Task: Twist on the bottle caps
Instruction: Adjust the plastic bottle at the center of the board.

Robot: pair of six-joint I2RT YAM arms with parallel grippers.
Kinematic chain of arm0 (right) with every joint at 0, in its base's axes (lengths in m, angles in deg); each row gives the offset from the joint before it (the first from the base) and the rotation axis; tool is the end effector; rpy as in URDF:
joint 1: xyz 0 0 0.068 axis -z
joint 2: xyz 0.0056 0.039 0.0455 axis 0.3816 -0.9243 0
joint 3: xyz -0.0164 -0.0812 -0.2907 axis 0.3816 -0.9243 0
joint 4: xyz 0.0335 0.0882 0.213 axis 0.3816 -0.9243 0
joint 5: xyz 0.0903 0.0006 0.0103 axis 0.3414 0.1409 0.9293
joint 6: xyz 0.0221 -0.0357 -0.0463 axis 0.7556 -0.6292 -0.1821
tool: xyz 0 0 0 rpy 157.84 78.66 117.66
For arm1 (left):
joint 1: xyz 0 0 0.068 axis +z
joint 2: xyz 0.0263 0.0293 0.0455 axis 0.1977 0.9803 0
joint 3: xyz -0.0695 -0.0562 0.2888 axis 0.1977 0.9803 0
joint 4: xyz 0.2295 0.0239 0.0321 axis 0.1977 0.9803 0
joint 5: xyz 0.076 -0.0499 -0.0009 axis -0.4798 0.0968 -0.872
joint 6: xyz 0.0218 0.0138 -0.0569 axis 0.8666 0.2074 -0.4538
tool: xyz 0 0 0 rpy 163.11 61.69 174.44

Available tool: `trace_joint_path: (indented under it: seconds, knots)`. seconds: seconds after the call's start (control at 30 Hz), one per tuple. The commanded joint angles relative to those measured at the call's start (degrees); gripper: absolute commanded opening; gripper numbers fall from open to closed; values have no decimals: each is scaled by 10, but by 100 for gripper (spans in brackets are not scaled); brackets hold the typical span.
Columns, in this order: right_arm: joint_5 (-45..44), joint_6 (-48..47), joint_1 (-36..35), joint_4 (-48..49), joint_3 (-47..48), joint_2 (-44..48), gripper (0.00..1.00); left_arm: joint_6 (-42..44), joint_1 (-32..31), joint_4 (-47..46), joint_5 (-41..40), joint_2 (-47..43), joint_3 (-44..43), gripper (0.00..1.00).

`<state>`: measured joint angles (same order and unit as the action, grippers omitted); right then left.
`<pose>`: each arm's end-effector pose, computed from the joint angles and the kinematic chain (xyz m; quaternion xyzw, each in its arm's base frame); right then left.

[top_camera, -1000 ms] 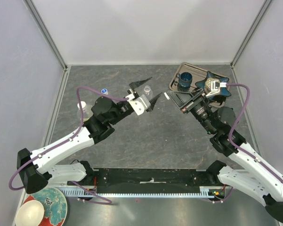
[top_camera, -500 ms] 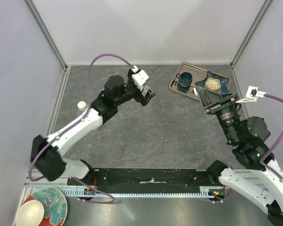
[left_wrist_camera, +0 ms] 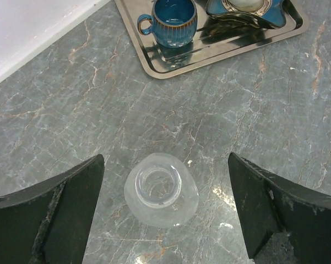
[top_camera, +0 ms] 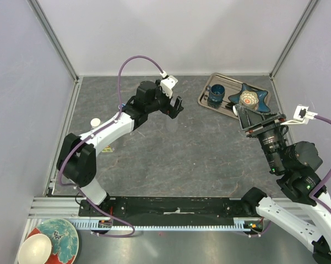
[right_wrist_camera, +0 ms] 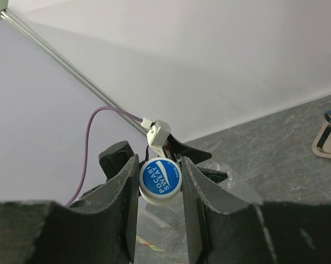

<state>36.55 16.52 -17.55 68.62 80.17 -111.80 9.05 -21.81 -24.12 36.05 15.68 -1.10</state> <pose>0.0487 0.0156 0.4428 0.1643 0.5935 0.4032 0.6769 0.3095 -0.2164 0.3420 0.3391 0.7410 -0.2312 0.5315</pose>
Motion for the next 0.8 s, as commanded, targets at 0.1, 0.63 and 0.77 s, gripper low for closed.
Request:
trace_joint_path:
  seconds: [0.1,0.63,0.77]
  knots:
    - [-19,-19,-1,-6,0,10,25,-27,3,-57,14,29,-8,90]
    - [-29,-26,-2,-36,30,6,25,144,-111,311,-31,116,-206,2]
    - [-35,-34,-1,-51,59,1,25,154,-163,424,-43,124,-222,2]
